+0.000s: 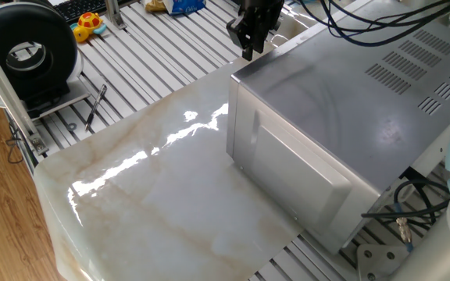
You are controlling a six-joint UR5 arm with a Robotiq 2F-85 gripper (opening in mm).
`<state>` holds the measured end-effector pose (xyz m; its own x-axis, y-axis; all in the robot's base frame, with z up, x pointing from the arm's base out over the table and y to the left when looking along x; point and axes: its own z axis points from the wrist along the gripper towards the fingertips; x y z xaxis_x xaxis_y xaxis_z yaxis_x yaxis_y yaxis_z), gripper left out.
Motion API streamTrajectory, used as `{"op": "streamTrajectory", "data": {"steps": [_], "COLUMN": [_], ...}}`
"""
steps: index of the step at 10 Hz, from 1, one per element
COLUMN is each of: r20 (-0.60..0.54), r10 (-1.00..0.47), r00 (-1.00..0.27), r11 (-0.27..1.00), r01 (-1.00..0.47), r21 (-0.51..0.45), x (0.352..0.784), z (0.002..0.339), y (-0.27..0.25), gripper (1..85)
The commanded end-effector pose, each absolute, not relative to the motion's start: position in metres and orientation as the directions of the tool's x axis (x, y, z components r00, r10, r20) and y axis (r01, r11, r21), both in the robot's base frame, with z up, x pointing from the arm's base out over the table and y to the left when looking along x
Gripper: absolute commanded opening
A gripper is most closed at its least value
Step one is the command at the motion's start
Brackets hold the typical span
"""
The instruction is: Open the microwave door
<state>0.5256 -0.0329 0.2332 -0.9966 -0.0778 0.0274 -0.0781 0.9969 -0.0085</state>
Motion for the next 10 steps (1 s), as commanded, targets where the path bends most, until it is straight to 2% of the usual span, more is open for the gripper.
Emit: {"op": "streamTrajectory", "data": {"steps": [1,10], "r20": [0.035,0.031], "r10": [-0.072,-0.049], "r00": [-0.997,-0.998], "r11": [0.997,0.999], "r01": [-0.072,-0.048], "r21": [-0.003,0.019], "x": [0.523,0.523], "z": [0.236,0.222], "y": [-0.031,-0.029], "gripper": [34.3,34.3]}}
